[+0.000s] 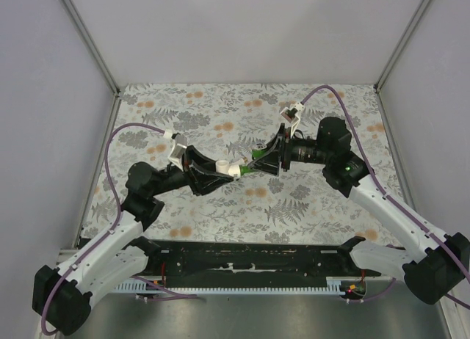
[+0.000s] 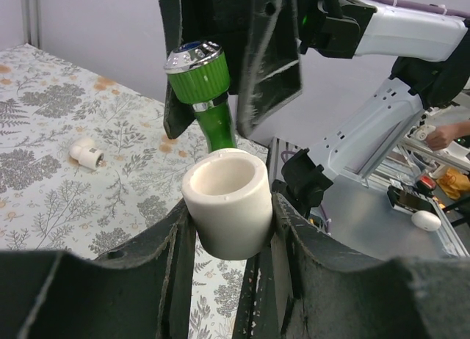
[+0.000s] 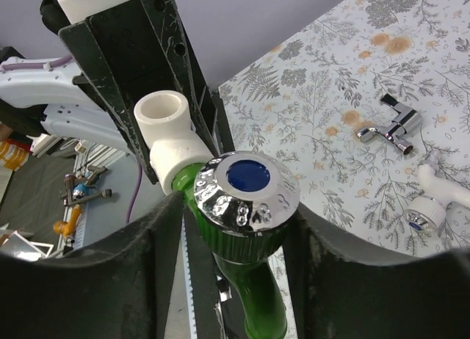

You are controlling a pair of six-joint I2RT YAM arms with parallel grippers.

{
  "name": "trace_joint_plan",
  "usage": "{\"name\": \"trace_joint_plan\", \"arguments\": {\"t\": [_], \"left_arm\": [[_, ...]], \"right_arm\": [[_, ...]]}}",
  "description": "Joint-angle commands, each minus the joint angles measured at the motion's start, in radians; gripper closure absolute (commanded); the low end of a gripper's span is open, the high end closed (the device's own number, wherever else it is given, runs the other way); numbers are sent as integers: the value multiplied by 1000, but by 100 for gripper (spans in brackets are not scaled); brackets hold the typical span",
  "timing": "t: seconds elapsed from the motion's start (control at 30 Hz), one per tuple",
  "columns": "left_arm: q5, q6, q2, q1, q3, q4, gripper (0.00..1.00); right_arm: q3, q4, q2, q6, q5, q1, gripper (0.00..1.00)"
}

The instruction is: Install the water faucets

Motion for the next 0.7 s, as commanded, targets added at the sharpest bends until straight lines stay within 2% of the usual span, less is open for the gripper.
{"name": "trace_joint_plan", "arguments": {"t": [0.0,0.07,0.13,0.17,0.2,0.3,0.37,0.4,0.43,0.47,0.53,0.6,0.67], "left_arm": [[36,-14,7,7,21,162,98],[59,75,-5,7,4,192,98],[119,222,-48,6,-12,214,98],[139,326,-74,4,-7,155,98],[156,441,-105,5,14,54,98],[154,858,-157,5,128,-398,98],[86,969,-172,-5,169,-546,98],[56,956,-183,-5,163,-550,93],[33,926,-189,-5,157,-535,84],[0,866,-192,-5,151,-515,71],[-74,733,-188,-4,153,-504,56],[-120,584,-174,-5,156,-504,47],[-131,403,-149,-5,157,-502,43]], "right_arm": [[4,50,2,89,-54,-4,47],[14,46,17,135,-68,-5,63],[21,35,37,190,-83,-12,87],[22,39,52,236,-94,-16,97],[21,47,65,282,-108,-18,100],[8,114,111,402,-158,-19,100],[8,110,123,390,-157,-18,100],[13,83,117,360,-136,-18,100],[24,38,108,305,-116,-19,100],[40,-5,100,249,-83,-19,100],[67,-78,77,160,-25,-18,100],[85,-134,57,74,48,-16,100],[82,-145,34,20,119,-18,100]]}}
